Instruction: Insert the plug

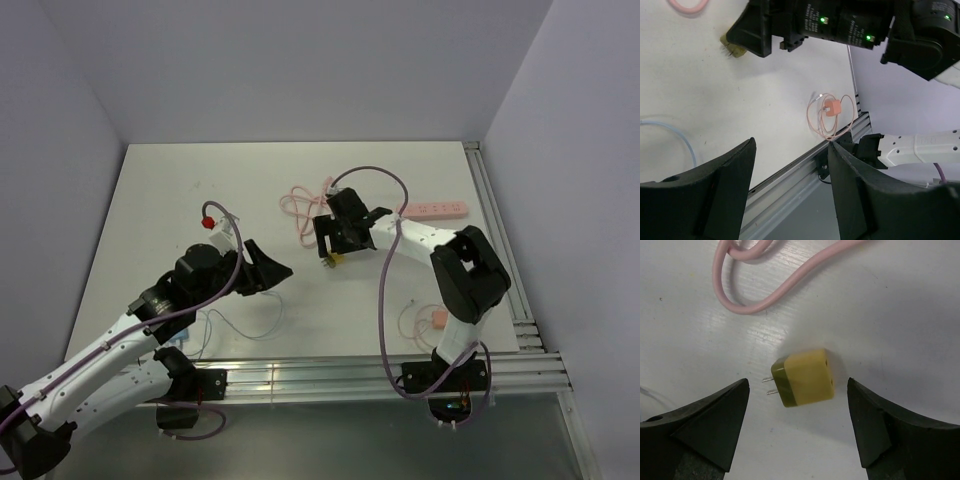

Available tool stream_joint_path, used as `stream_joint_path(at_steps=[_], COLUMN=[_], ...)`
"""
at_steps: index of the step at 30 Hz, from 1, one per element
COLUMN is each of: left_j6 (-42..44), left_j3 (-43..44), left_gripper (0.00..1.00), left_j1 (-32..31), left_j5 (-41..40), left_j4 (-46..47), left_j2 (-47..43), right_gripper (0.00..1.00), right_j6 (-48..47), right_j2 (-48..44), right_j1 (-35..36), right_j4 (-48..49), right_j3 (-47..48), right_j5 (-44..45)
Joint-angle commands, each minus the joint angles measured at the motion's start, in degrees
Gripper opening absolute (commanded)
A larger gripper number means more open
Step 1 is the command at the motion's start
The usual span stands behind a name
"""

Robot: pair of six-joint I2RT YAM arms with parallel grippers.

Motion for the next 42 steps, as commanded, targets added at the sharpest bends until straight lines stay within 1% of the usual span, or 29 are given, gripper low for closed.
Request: stream_joint_path(at_steps=[1,7,13,16,18,19,22,23,24,25,27,28,31,34,37,38,40,41,42], left_j6=[1.21,1.48,1.3,0.78,0.51,0.42,0.42,0.42,0.42,0.42,0.42,0.42,0.25,0.07,0.51,1.12,1.91,2.61,2.88], left_j3=[1.85,2.21,1.86,1.24,0.8,0.71,0.8,0.97,1.15,1.15,1.06,1.15,0.89,0.54,-0.08,-0.17,0.01,0.18,0.1], left_gripper=[0.65,0.65,0.65,0.63,0.63,0.63,0.62,0.62,0.62,0.62,0.62,0.62,0.62,0.62,0.63,0.63,0.63,0.62,0.62], left_j1=[-0.22,-0.22,-0.22,-0.3,-0.22,-0.22,-0.22,-0.22,-0.22,-0.22,-0.22,-0.22,-0.22,-0.22,-0.3,-0.22,-0.3,-0.22,-0.22], left_j5=[0.21,0.13,0.92,1.62,1.8,1.8,1.71,1.8,1.88,1.97,2.5,2.67,3.46,4.17,6.97,8.2,11.19,11.9,12.95], left_j4=[0.73,-0.15,0.2,0.64,1.07,1.16,0.9,0.73,0.46,0.37,0.37,0.37,0.64,1.16,3.26,3.79,4.76,5.12,5.81], left_j2=[-1.14,-2.29,-1.5,-1.41,-1.76,-1.85,-1.76,-1.67,-1.5,-1.41,-1.06,-0.97,-0.53,-0.53,-0.62,-0.36,0.35,1.05,1.31], right_gripper=[0.85,0.79,0.73,0.67,0.6,0.55,0.48,0.42,0.39,0.32,0.26,0.18,0.07,0.02,0.01,0.01,0.01,0.01,0.01], right_j6=[-3.42,-3.16,-2.28,-1.93,-1.75,-1.58,-1.05,-0.79,-0.52,-0.35,0.0,0.18,0.62,0.88,0.71,0.19,-1.13,-1.4,-1.49], right_j2=[2.88,5.26,6.14,6.76,6.58,6.41,5.44,5.09,4.3,3.77,2.46,2.02,-0.18,-4.3,-11.06,-15.52,-20.46,-25.71,-28.46], right_j1=[0.31,0.22,0.22,0.31,0.31,0.22,0.22,0.22,0.22,0.22,0.31,0.22,0.31,0.4,0.92,1.36,3.19,3.9,4.69], right_j4=[-1.41,-2.38,-1.94,-2.11,-2.03,-1.59,-1.24,-1.06,-0.8,-0.27,0.17,0.61,1.92,3.94,5.79,6.41,8.33,8.95,9.74], right_j3=[3.93,4.72,3.14,3.14,3.05,2.79,2.09,1.91,1.39,1.12,0.16,-0.19,-1.77,-4.58,-8.54,-11.24,-14.33,-17.31,-18.9], right_j5=[-1.13,-1.74,-3.06,-3.33,-2.89,-2.72,-2.19,-2.19,-2.19,-2.19,-2.19,-2.19,-1.84,-2.45,-5.07,-6.57,-9.03,-11.91,-13.33])
